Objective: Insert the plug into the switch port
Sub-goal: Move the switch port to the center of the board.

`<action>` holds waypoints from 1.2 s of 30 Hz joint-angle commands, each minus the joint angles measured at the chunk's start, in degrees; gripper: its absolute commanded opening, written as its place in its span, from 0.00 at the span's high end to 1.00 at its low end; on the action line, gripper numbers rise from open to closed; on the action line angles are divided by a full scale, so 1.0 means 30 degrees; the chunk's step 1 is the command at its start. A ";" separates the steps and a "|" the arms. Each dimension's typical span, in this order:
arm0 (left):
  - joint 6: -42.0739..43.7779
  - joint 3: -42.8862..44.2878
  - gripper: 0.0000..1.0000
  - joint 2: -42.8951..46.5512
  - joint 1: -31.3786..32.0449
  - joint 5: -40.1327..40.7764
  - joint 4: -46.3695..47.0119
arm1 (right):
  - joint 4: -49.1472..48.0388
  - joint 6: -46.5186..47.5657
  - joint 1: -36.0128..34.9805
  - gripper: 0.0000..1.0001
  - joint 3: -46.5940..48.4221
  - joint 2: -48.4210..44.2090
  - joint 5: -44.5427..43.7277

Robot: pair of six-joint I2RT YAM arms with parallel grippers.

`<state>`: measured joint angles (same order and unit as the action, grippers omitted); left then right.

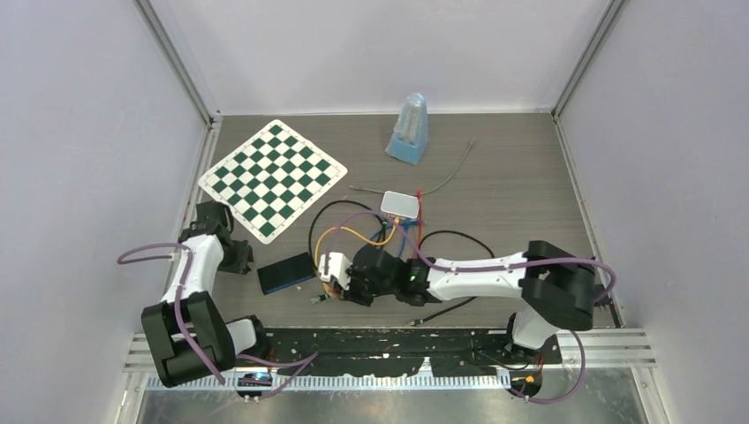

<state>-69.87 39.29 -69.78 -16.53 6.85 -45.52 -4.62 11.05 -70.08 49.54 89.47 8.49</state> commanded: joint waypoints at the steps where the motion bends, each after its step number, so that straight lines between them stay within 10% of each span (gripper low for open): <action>1: 0.1550 0.0971 0.70 0.0924 0.0059 0.1083 0.0860 | -0.2041 -0.2355 -0.1716 0.95 0.1740 0.2106 -0.1087; 17: 0.5212 0.0846 0.69 -0.1816 0.0443 -0.0193 0.1421 | -0.1275 -0.4523 -0.1713 0.95 0.5853 0.7862 -0.3653; 36: 0.0839 -0.1142 0.74 0.1630 0.2940 -0.0351 -0.2775 | -0.0816 -0.4952 0.0719 0.95 0.5070 0.7234 -0.4391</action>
<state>-63.00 35.73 -70.13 -8.82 7.07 -48.71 -7.77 -4.23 -68.49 65.01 112.86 -2.61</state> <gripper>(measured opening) 0.269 0.150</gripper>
